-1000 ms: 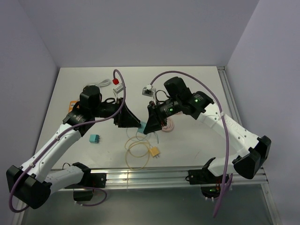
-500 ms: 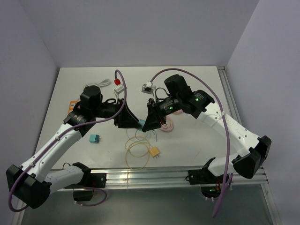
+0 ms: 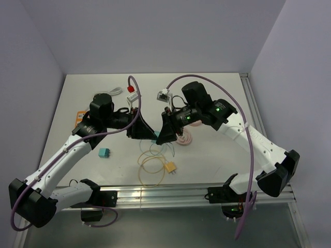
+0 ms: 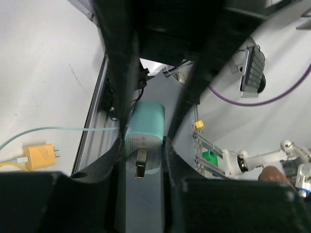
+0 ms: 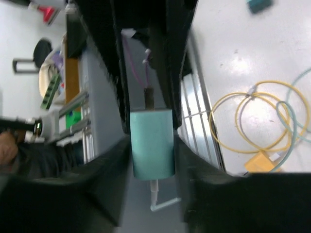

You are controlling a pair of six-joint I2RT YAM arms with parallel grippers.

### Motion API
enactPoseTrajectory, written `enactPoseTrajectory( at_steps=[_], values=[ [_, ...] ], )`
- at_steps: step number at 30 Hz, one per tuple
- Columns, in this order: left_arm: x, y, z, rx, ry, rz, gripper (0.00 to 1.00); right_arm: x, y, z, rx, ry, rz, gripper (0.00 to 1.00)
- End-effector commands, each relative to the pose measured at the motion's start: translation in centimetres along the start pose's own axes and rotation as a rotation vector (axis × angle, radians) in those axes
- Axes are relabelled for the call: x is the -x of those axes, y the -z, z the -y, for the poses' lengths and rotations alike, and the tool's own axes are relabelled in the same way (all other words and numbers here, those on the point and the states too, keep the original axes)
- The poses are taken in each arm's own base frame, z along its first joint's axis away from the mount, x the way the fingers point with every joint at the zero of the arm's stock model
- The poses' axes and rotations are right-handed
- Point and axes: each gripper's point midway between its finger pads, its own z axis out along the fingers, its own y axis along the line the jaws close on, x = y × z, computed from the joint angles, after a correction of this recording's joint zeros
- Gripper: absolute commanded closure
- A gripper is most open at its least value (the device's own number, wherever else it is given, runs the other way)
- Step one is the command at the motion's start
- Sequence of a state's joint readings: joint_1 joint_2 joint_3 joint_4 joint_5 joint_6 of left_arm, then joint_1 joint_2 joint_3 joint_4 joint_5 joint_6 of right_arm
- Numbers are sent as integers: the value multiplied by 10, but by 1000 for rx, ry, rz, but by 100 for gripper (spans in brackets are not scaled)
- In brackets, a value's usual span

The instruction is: Insert the plug

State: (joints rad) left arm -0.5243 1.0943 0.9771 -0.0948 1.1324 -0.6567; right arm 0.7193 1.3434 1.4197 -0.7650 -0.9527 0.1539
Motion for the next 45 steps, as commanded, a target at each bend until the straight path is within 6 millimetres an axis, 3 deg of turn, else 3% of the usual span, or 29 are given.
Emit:
enactPoseTrajectory(
  at_steps=[1, 4, 7, 10, 12, 13, 17, 21, 29, 33, 34, 37, 39, 40, 41, 42, 44, 45],
  values=[
    [18, -2, 2, 47, 15, 55, 100, 36, 15, -5, -107, 127, 149, 45],
    [31, 0, -4, 119, 21, 135, 100, 45, 24, 12, -235, 92, 239, 28],
    [45, 4, -4, 159, 17, 229, 100, 52, 33, 25, -318, 83, 334, 19],
    [55, 7, 7, 129, -5, 295, 100, 60, 46, 29, -378, 84, 428, 18],
    [55, 7, 6, 118, 5, 315, 100, 55, 43, 20, -304, 52, 447, 19],
    [55, 7, 9, 102, 25, 325, 100, 62, 45, 15, -273, 72, 483, 22],
    [57, 10, 22, 17, 12, 376, 100, 59, 37, 1, -147, 85, 508, 32],
    [52, 7, 21, -14, 40, 356, 100, 63, 41, -16, -71, 131, 557, 38],
    [54, 11, 29, -29, 14, 378, 100, 68, 37, -26, 6, 122, 555, 53],
    [51, 11, 28, -32, 19, 377, 100, 69, 34, -34, 70, 107, 546, 83],
    [52, 11, 29, -32, 13, 377, 100, 69, 34, -35, 76, 102, 543, 100],
    [53, 10, 25, -10, 0, 369, 98, 70, 35, -37, 83, 89, 545, 100],
    [54, 11, 12, 75, 10, 360, 66, 72, 37, -30, 22, 57, 554, 100],
    [62, 15, 1, 152, 17, 403, 30, 73, 38, -24, -18, 41, 553, 100],
    [59, 19, -10, 238, 65, 398, 18, 80, 43, -23, -59, 69, 558, 100],
    [60, 23, -18, 297, 38, 405, 1, 74, 41, -7, -136, 8, 529, 100],
    [71, 38, -35, 447, 42, 477, 1, 78, 47, 4, -204, -8, 527, 100],
    [64, 45, -48, 523, 70, 467, 1, 72, 48, 19, -268, -62, 507, 100]
  ],
)
